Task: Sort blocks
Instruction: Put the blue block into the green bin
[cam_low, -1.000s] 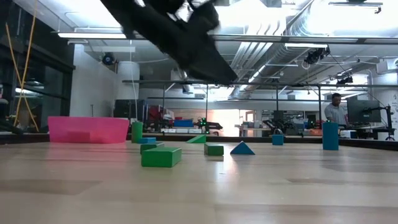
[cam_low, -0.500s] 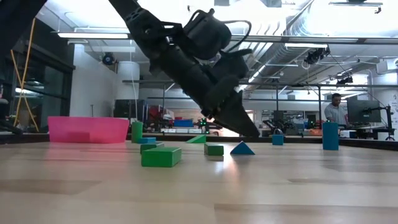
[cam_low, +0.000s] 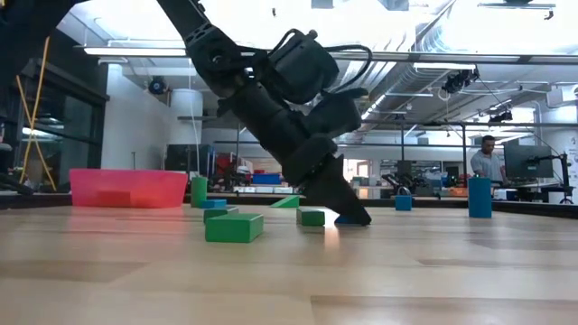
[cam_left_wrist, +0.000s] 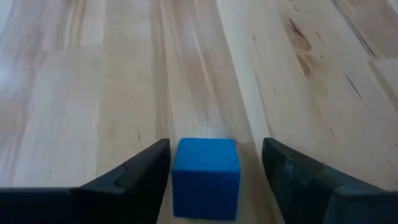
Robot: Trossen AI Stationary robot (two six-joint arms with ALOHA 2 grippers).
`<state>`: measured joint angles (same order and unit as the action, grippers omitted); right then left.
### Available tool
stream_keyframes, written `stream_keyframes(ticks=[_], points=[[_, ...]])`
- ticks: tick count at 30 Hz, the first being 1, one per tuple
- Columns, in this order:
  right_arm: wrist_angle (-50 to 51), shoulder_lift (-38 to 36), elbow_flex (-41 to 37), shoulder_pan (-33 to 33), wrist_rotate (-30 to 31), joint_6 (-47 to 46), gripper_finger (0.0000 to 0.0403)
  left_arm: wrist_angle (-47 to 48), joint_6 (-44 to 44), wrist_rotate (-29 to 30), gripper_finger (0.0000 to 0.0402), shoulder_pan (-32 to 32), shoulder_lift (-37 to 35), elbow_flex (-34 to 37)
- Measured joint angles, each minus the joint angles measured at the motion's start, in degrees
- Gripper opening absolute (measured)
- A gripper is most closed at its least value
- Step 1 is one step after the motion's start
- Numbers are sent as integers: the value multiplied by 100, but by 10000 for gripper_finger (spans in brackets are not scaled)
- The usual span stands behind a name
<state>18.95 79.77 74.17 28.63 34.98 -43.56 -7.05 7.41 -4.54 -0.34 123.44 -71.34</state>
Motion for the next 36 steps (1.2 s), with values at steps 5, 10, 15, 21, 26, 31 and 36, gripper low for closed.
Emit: stream_keyframes(ticks=[5, 10, 15, 21, 26, 31, 36], points=[[-27, 0, 0, -118, -6, -246, 0, 74, -404, 49, 228, 0, 77, -11], [-32, 0, 0, -168, -6, -290, 0, 272, -875, 15, 104, 15, 82, -25], [-59, 0, 0, -180, -4, -281, 0, 972, -694, -365, 90, 99, -322, 12], [-157, 0, 0, -484, -4, 73, 0, 2139, 51, 17, 90, 554, -1891, 10], [-394, 0, 0, -953, -8, 702, 0, 3879, -161, 419, 90, 743, -3325, 31], [-545, 0, 0, -1491, -281, 1363, 0, 5222, -1358, 761, 90, 226, -4743, 407], [-595, 0, 0, -2055, -1122, 1795, 0, 5452, -3925, 1266, 90, -1331, -5942, 1516]])
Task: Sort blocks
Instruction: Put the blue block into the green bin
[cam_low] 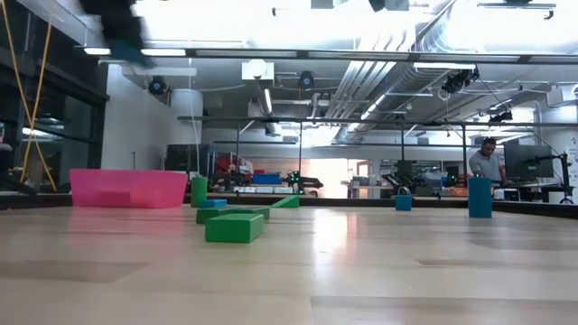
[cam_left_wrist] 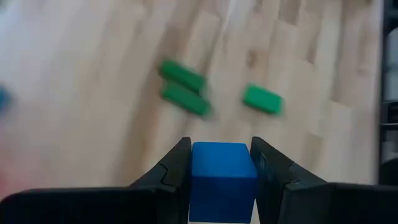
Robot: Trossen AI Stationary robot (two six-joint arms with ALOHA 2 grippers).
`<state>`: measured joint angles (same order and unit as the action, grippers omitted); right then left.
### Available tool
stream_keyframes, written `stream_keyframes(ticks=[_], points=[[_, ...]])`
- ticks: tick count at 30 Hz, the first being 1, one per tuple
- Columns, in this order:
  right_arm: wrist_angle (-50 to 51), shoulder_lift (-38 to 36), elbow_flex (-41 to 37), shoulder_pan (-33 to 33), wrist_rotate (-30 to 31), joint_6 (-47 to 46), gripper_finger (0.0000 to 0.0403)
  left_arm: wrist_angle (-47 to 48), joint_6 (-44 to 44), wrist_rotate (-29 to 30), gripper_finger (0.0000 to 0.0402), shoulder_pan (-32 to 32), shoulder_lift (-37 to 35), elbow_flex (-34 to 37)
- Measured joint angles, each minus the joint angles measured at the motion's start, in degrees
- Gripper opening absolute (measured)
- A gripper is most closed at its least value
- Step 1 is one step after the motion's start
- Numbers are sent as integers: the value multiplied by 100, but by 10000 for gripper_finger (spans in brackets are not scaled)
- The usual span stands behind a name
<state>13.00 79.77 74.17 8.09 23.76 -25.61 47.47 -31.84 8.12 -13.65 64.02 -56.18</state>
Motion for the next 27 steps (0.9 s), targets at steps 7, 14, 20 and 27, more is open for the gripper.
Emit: stream_keyframes(ticks=[7, 14, 20, 27], points=[[0, 0, 0, -489, -852, 171, 0, -499, -4191, 346, 90, -2984, -295, 1030], [9, 0, 0, -626, -1070, 366, 0, -453, -6027, -381, 90, -4587, 365, 1062], [73, 0, 0, -624, -1074, 431, 0, -400, -6561, -645, 149, -4817, 604, 1064], [124, 0, 0, -633, -1074, 486, 0, -260, -6565, -616, 247, -4470, 482, 1062]])
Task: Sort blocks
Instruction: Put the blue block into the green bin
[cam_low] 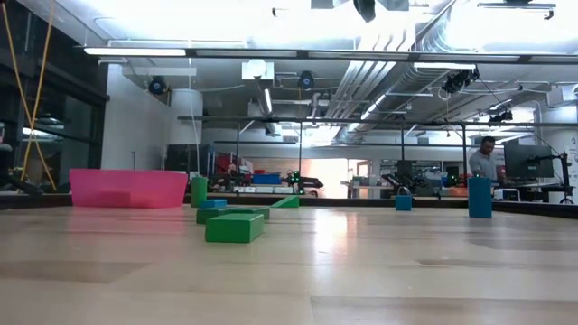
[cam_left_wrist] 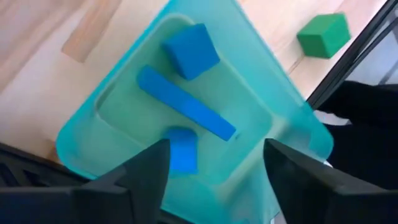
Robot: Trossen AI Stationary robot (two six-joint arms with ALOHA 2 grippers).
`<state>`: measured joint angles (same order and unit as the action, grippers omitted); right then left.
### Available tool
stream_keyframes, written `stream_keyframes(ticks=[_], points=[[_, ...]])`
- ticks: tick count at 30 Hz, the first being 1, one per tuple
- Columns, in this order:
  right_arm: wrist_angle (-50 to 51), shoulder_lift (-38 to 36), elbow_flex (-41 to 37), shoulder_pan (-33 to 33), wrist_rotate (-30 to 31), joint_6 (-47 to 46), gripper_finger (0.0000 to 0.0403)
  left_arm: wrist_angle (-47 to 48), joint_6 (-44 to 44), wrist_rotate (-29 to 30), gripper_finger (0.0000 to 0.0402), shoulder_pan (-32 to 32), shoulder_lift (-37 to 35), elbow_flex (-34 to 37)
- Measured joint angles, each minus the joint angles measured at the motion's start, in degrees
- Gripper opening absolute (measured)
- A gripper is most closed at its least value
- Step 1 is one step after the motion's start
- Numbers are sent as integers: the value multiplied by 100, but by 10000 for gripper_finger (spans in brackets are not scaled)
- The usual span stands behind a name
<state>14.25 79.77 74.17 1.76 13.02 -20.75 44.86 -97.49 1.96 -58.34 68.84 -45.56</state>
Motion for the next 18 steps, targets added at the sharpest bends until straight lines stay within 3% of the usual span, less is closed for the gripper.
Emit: stream_keyframes(ticks=[4, 8, 14, 18], points=[[8, 0, 0, 0, 1, -21, 0, 67, 558, 221, 265, 472, -327, 0], [8, 0, 0, 0, 0, -321, 0, 72, 1842, 1247, 267, 1625, -861, -5], [7, 2, 0, 99, 27, -1017, 0, -147, 4270, 1457, 268, 4845, -1013, -11], [-36, 9, 0, 240, 162, -1335, 0, -1284, 5507, 781, 268, 7151, -318, -11]])
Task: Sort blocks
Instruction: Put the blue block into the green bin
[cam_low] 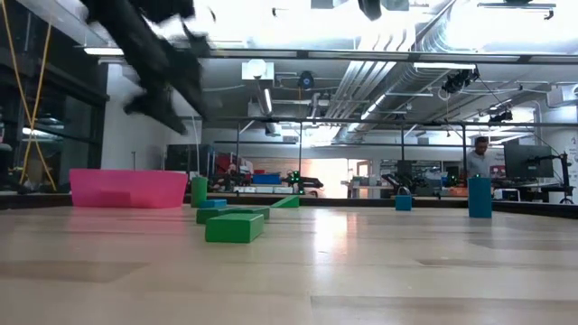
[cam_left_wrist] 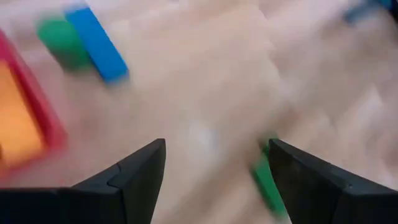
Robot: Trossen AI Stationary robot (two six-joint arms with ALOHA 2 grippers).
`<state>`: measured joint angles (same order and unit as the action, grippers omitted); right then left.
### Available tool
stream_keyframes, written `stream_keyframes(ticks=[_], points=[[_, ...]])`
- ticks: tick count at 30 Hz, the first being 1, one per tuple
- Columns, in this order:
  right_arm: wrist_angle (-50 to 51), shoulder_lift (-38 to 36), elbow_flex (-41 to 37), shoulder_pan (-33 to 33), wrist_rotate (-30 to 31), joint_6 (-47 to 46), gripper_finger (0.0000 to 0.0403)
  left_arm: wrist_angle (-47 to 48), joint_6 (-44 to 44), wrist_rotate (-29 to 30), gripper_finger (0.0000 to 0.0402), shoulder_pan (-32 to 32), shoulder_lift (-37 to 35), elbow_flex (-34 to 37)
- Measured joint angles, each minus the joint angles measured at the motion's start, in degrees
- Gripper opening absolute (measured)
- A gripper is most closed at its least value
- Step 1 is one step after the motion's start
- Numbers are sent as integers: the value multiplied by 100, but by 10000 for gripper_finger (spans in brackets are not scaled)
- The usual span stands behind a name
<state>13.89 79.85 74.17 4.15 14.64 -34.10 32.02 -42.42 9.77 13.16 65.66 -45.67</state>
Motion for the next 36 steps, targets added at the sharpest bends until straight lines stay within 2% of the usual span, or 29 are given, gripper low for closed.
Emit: stream_keyframes(ticks=[3, 5, 8, 11, 17, 24, 29, 36], points=[[1, 0, 0, 80, 207, -243, 0, -634, 131, -678, 268, 1108, 855, -64], [0, 4, 0, 131, 299, -351, 0, -608, 116, -887, 268, 1424, 1441, -206], [-15, 4, 0, 200, 348, -353, 0, -406, 245, -910, 268, 1424, 2139, -408], [-19, 5, 0, 203, 388, -350, 0, -298, 151, -561, 268, 1286, 2571, -576], [-44, 7, 0, 173, 405, -355, 0, -849, -64, 611, 268, 1170, 3024, -841], [-34, 9, 0, 174, 404, -314, 0, -766, -574, 751, 268, 1206, 3549, -881], [73, 9, 0, 171, 398, -241, 0, -888, -961, 1110, 268, 1205, 3660, -891], [188, 9, 0, 174, 286, -145, 0, -1223, -1079, 1187, 268, 1356, 3672, -879]])
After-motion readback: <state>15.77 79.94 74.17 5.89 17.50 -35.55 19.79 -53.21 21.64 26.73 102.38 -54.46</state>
